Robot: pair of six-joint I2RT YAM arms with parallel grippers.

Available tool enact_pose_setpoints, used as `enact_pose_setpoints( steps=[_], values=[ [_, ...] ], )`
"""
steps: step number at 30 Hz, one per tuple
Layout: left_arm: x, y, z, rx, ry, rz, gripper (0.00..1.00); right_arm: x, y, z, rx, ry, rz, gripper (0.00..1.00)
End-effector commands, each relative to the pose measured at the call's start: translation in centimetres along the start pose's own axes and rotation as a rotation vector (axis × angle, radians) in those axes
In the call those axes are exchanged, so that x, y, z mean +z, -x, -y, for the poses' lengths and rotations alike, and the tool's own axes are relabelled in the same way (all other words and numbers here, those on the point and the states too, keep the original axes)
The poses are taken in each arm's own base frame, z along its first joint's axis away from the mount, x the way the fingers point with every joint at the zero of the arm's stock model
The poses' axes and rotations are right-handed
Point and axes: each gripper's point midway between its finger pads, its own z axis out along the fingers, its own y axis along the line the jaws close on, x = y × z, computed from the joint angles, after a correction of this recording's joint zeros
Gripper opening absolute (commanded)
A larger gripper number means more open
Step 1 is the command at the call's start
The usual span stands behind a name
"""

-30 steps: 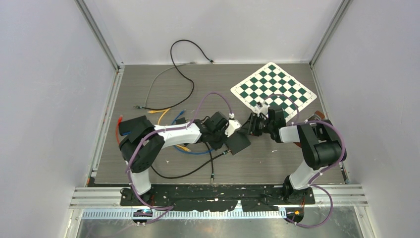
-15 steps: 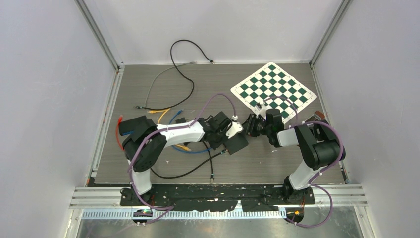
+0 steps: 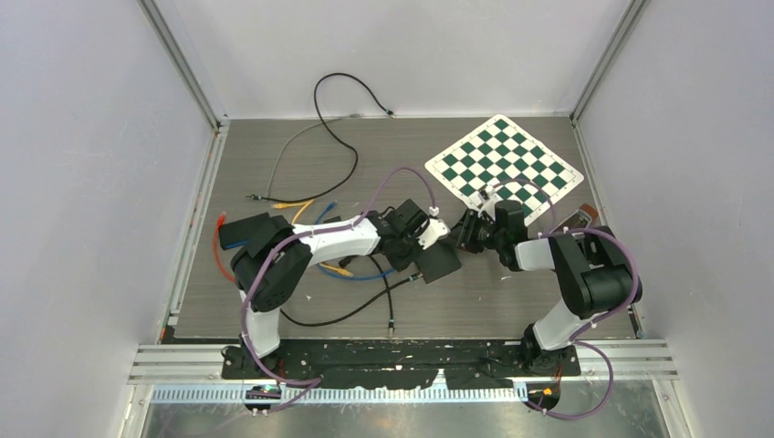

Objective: Insert the plug into the switch port
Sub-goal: Insert the connector into the switch port.

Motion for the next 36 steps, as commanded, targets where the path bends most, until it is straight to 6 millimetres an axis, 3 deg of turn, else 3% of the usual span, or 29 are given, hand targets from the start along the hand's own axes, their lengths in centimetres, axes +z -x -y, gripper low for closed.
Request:
enact_pose_setpoints(
  steps=[1,3,5,9,16,18,22,23,24,29,32,36],
  values=[
    [-1.3,12.8,-1.4,0.107,0.071,0.416,0.00,-2.7,-3.6,0.0,0.144,0.018,-0.161,0.39],
    [-1.0,12.3,-1.8,0.096,0.089,0.367,0.00,-3.3,-2.5,0.8,0.133,-0.026,-0.131,0.42],
    [-0.7,11.5,-2.0,0.080,0.096,0.331,0.08,-3.7,-1.4,1.2,0.105,-0.068,-0.105,0.47],
    [-0.7,9.9,-1.7,0.033,0.099,0.346,0.31,-3.9,0.7,0.9,0.072,-0.100,-0.053,0.52],
    [-3.1,8.0,-2.8,-0.007,0.182,0.348,0.42,-4.2,3.6,-0.1,0.026,-0.126,-0.004,0.58],
    [-4.3,8.1,-3.1,-0.018,0.205,0.361,0.59,-4.6,4.5,-0.4,0.006,-0.139,0.020,0.61],
    [-7.4,8.7,-4.6,-0.069,0.281,0.413,0.72,-5.9,5.4,-0.9,-0.036,-0.176,0.046,0.62],
    [-8.3,8.8,-5.1,-0.094,0.302,0.426,0.93,-6.3,5.8,-1.3,-0.057,-0.176,0.065,0.62],
    [-9.3,8.9,-5.7,-0.128,0.320,0.440,0.99,-6.6,5.8,-1.4,-0.063,-0.178,0.068,0.62],
    [-15.3,7.4,-10.1,-0.362,0.506,0.530,1.00,-8.2,6.5,-3.3,-0.120,-0.148,0.121,0.60],
    [-18.7,4.3,-13.1,-0.522,0.672,0.529,1.00,-8.8,6.5,-4.3,-0.141,-0.135,0.140,0.60],
    [-21.0,-0.9,-16.4,-0.679,0.747,0.415,0.99,-9.3,6.6,-6.0,-0.175,-0.113,0.157,0.59]
  ],
)
